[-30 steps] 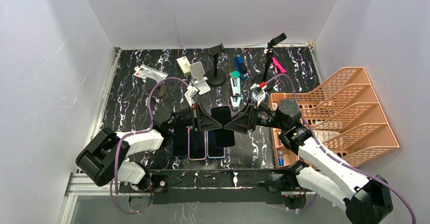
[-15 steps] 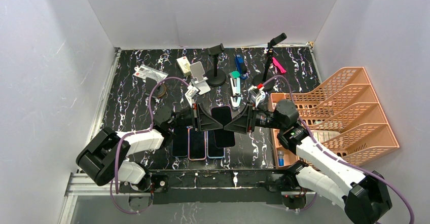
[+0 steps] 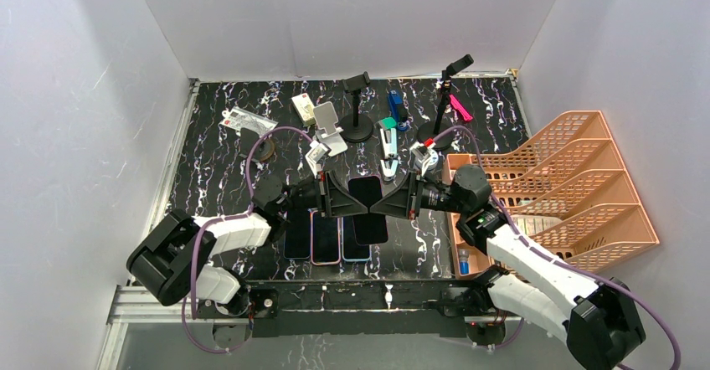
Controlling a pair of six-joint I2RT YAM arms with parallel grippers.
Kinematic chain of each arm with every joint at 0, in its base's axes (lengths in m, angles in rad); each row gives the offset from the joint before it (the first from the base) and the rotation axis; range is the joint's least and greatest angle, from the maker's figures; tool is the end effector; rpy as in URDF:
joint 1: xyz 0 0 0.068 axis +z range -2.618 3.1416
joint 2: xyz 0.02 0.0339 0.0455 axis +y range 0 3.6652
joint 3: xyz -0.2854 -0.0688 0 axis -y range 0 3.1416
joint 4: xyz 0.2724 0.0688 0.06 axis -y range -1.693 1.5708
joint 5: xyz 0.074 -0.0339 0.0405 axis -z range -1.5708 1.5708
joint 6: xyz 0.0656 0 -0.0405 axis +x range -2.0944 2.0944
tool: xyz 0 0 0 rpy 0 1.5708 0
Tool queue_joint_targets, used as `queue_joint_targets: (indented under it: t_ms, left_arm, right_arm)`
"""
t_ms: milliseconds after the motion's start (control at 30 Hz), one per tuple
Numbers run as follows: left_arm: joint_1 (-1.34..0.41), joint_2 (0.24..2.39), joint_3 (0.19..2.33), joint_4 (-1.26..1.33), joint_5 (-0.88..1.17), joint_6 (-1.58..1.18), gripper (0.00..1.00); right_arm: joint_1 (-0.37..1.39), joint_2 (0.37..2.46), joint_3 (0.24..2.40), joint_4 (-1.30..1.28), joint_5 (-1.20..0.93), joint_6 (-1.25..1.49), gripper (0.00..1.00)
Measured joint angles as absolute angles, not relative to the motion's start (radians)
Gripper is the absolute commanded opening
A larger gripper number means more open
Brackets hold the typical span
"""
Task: Remove the phone from the phone stand
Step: Place the phone at the center of the board.
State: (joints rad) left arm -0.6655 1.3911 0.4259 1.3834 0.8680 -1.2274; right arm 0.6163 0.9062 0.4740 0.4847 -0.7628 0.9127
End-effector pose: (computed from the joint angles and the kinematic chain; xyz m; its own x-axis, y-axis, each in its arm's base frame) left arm 0.1891 -0.2121 0.2518 -0.7847 -0.1578 -0.5995 0.6198 -0.2099 -0.7561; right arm 0.1678 0.1744 0.2849 -0.7499 0.1697 -0.6395 -0.6338 0.0929 0.7679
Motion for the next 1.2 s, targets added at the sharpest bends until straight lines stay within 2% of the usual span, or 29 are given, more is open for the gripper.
queue_joint_targets:
  t_ms: [133, 167, 433, 633, 833, 1000, 1200]
  left_arm:
    - [-0.665, 1.394, 0.433, 1.372, 0.857, -1.226, 0.71]
    - [-0.665, 1.393, 0.437, 1.363, 0.852, -1.216, 0.78]
    - [-0.645, 1.311, 0.442, 1.097, 0.744, -1.070, 0.80]
    - [-0.627, 1.169, 0.460, 0.723, 0.555, -0.870, 0.80]
    - [-0.624, 1.026, 0.488, 0.414, 0.292, -0.713, 0.82]
    - [-0.620, 0.918, 0.527, 0.230, 0.096, -0.609, 0.83]
    - [-0.617, 0.898, 0.670, 0.047, -0.084, -0.437, 0.82]
  right_arm:
    - [0.619, 0.899, 0.473, 0.459, -0.758, 0.894, 0.00]
    - [0.620, 0.890, 0.473, 0.436, -0.751, 0.879, 0.00]
    - [0.623, 0.794, 0.496, 0.196, -0.643, 0.748, 0.00]
    - [0.623, 0.761, 0.540, -0.011, -0.483, 0.675, 0.00]
    - [0.622, 0.847, 0.540, -0.126, -0.362, 0.657, 0.00]
    - [0.622, 0.915, 0.504, -0.122, -0.361, 0.676, 0.00]
    - [0.604, 1.033, 0.494, -0.093, -0.373, 0.704, 0.00]
